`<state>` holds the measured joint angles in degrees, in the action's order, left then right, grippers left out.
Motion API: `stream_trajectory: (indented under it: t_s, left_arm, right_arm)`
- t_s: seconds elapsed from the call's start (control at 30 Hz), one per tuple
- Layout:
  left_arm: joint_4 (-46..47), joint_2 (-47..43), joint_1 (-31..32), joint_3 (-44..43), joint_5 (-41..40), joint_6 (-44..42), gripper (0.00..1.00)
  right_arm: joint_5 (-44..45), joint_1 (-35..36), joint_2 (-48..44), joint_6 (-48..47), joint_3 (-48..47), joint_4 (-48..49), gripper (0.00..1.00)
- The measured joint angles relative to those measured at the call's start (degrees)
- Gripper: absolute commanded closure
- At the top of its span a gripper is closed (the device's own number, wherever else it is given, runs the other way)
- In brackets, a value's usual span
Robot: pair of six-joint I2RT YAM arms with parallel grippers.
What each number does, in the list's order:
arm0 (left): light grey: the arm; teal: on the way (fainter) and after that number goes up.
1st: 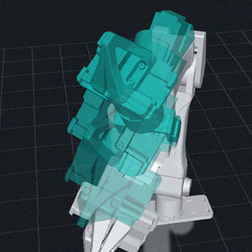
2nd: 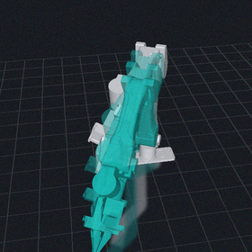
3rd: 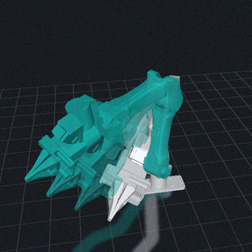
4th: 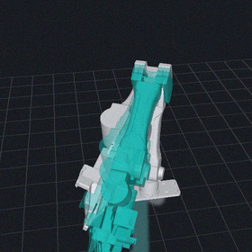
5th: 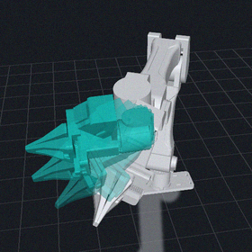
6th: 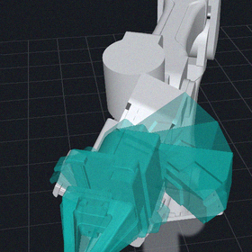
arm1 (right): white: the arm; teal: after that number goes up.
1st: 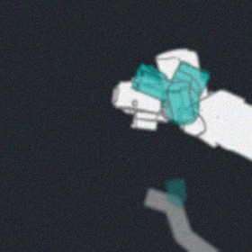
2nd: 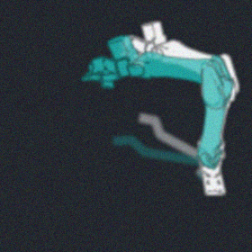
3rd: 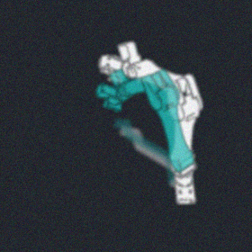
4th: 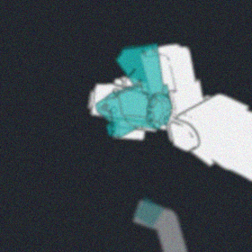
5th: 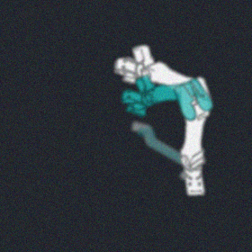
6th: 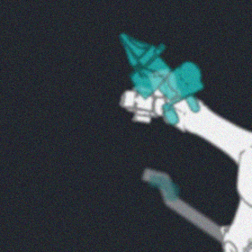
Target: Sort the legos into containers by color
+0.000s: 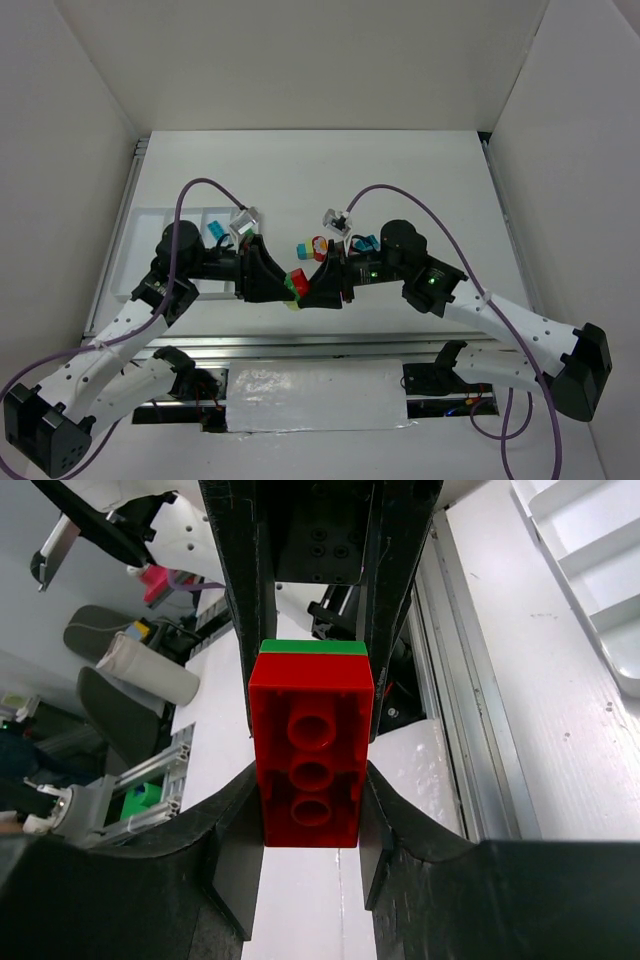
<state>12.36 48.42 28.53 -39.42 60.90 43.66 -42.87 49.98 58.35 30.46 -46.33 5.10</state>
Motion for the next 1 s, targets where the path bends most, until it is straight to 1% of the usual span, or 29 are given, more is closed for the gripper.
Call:
stream_trajectory:
  t_s: [0.03,0.07,0.27,0.47,0.6,0.73,1.0]
  left_arm:
    - [0.0,0.0,0.0,0.0,0.0,0.0,1.00]
    - [0.0,0.0,0.0,0.0,0.0,0.0,1.00]
    - [-0.9,0.0,0.0,0.0,-0.1,-0.5,1.00]
    - [-3.8,-0.1,0.4,-0.7,-1.5,-3.2,1.00]
    - [-5.2,-0.2,0.6,-1.4,-3.5,-4.3,1.00]
    - [-6.9,-0.7,0.3,-1.5,-3.3,-4.7,1.00]
    - [-8.0,-0.8,0.2,-1.5,-3.4,-4.7,1.00]
  right_arm:
    - [-0.1,0.0,0.0,0.2,0.1,0.3,0.99]
    - [-0.1,0.0,0.0,0.4,0.3,0.6,1.00]
    - [0.1,0.0,0.0,0.4,0.6,0.8,1.00]
    - [0.3,-1.1,-0.9,-0.3,1.6,0.9,1.00]
    - [-0.9,-3.1,-1.6,-0.2,2.5,2.6,1.00]
    - [-3.1,-5.0,-3.7,0.2,3.8,3.0,1.00]
    - [-4.6,-5.9,-5.3,0.1,4.6,3.1,1.00]
